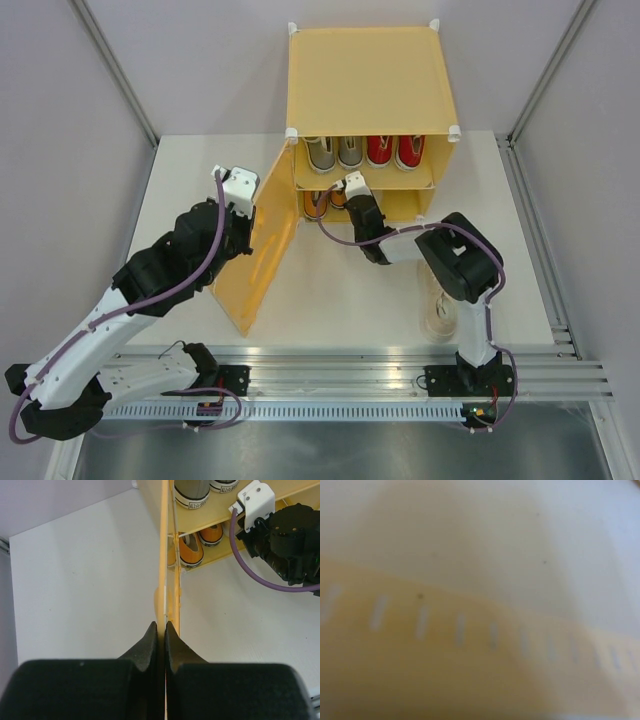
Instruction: Place and organize the shoes in the shoe cabinet
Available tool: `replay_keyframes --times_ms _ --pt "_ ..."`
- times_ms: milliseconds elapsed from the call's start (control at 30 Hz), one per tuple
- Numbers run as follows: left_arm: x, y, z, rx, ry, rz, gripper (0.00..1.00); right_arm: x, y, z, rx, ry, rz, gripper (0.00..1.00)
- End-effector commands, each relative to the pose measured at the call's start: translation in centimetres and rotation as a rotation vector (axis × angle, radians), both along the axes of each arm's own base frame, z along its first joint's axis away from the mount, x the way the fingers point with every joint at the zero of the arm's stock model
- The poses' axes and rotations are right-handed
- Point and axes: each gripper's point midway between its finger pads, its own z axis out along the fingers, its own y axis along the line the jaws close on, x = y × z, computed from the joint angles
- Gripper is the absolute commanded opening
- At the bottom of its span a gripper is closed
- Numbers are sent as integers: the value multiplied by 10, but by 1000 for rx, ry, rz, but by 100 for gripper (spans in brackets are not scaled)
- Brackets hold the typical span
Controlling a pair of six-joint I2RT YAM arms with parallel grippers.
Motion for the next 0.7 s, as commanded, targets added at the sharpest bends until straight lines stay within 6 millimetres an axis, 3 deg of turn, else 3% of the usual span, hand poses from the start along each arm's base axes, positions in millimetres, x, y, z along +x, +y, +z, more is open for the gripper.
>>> replay_keyframes --times_ms 0,333,667 --pt "-4 18 6 -6 -31 57 2 18 5 26 -14 -73 -16 1" --pt "-9 19 6 -10 -41 43 2 20 16 37 -193 -66 -7 1" --pt "-12 15 5 -17 -41 14 2 10 4 9 -485 -5 0 1"
